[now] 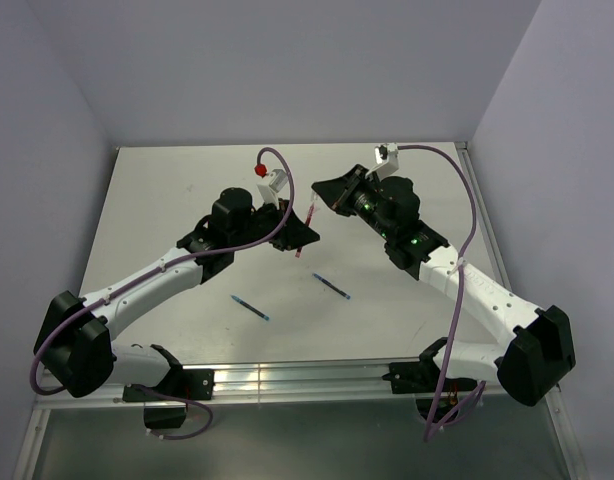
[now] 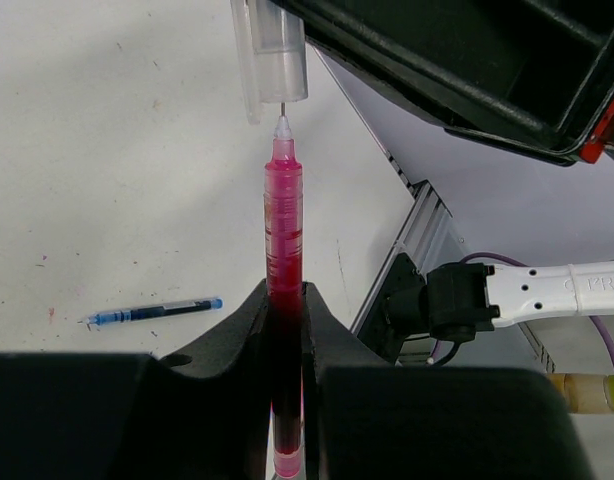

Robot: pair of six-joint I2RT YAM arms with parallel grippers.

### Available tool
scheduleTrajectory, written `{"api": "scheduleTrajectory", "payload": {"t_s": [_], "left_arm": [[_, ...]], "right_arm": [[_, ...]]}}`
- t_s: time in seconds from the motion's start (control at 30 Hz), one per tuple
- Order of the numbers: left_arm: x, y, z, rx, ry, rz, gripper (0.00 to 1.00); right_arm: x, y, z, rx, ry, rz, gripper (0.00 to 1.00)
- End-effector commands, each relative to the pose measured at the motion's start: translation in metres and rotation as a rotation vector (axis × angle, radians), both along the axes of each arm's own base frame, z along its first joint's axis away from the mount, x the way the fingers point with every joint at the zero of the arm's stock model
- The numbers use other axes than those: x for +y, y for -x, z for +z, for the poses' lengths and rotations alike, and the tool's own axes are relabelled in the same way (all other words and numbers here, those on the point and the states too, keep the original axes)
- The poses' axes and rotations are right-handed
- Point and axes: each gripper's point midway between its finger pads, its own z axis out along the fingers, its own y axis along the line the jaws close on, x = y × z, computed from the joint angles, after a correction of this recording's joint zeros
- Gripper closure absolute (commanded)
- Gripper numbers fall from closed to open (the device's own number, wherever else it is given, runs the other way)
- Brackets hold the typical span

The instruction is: Insert the pens into the pen caps

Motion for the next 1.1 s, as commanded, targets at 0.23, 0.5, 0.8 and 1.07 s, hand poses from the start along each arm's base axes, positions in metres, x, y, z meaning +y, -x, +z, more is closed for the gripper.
{"api": "scheduleTrajectory", "payload": {"t_s": [0.23, 0.5, 0.8, 1.07], "left_arm": [[0.001, -0.001, 0.035, -0.093, 0.048, 0.002, 1.00], [0.007, -0.005, 0.039, -0.102, 0.054, 0.030, 1.00], [0.009, -0.008, 0.040, -0.101, 0.056, 0.035, 1.00], [0.011, -0.010, 0.040, -0.101, 0.057, 0.043, 1.00]], "right_arm": [[0.008, 0.003, 0.008, -0.031, -0.001, 0.017, 1.00], [0.010, 0.005, 0.007, -0.029, 0.000, 0.022, 1.00], [0.013, 0.007, 0.008, -0.031, 0.000, 0.031, 1.00], [0.017, 0.010, 0.010, -0.035, 0.000, 0.040, 1.00]]}}
